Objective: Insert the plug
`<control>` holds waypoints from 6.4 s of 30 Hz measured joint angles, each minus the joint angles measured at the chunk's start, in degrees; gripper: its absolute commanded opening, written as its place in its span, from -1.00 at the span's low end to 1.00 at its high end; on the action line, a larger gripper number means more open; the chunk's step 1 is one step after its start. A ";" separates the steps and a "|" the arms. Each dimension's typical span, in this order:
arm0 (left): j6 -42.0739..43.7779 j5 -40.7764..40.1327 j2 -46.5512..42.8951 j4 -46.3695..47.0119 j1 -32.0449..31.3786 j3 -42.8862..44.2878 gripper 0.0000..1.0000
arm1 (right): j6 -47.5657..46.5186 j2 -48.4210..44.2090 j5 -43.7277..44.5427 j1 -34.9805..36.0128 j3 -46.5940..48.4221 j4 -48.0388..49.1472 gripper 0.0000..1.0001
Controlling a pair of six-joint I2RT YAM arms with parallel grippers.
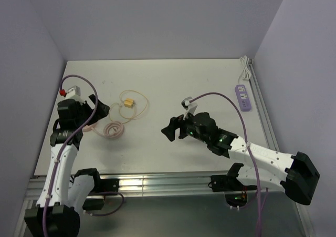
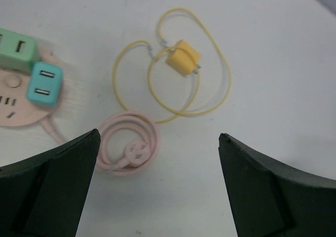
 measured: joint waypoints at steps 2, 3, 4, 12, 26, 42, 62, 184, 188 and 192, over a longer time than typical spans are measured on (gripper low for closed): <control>-1.49 2.86 -3.67 2.40 0.02 -2.43 0.99 | 0.00 2.43 -0.02 -0.04 2.58 -1.09 0.85; -1.88 4.59 -4.42 3.37 0.02 -2.78 0.99 | 0.00 3.76 -0.07 -0.07 3.98 -1.53 0.85; -2.14 6.49 -4.68 4.31 0.00 -2.82 0.99 | -0.02 5.40 -0.04 -0.11 5.62 -2.25 0.85; -0.68 12.74 -0.87 2.08 0.00 -2.05 0.99 | -1.07 25.24 1.05 -0.24 27.91 -10.32 0.80; -11.23 -0.26 -5.92 -2.38 -10.38 -1.70 0.99 | 2.29 66.69 3.78 -2.86 77.90 -28.57 0.59; -14.78 -3.72 -7.93 -3.54 -14.99 -1.40 0.99 | 14.01 71.58 -4.17 -10.08 72.81 -29.94 0.31; -17.11 -3.61 -4.94 -3.02 -17.51 -1.16 0.99 | 19.74 74.77 -11.13 -9.86 65.44 -17.62 -0.43; -13.99 -1.14 -3.06 -6.99 -21.59 3.63 0.65 | -8.55 66.90 -21.84 -16.24 65.44 -24.28 -1.00; -14.43 -1.07 -2.32 -6.91 -21.59 3.63 0.64 | -8.28 59.87 -22.16 -16.22 62.88 -24.28 -1.00; -14.88 -0.55 -1.27 -6.51 -21.59 3.63 0.62 | -8.37 52.83 -21.51 -15.89 59.12 -24.52 -1.00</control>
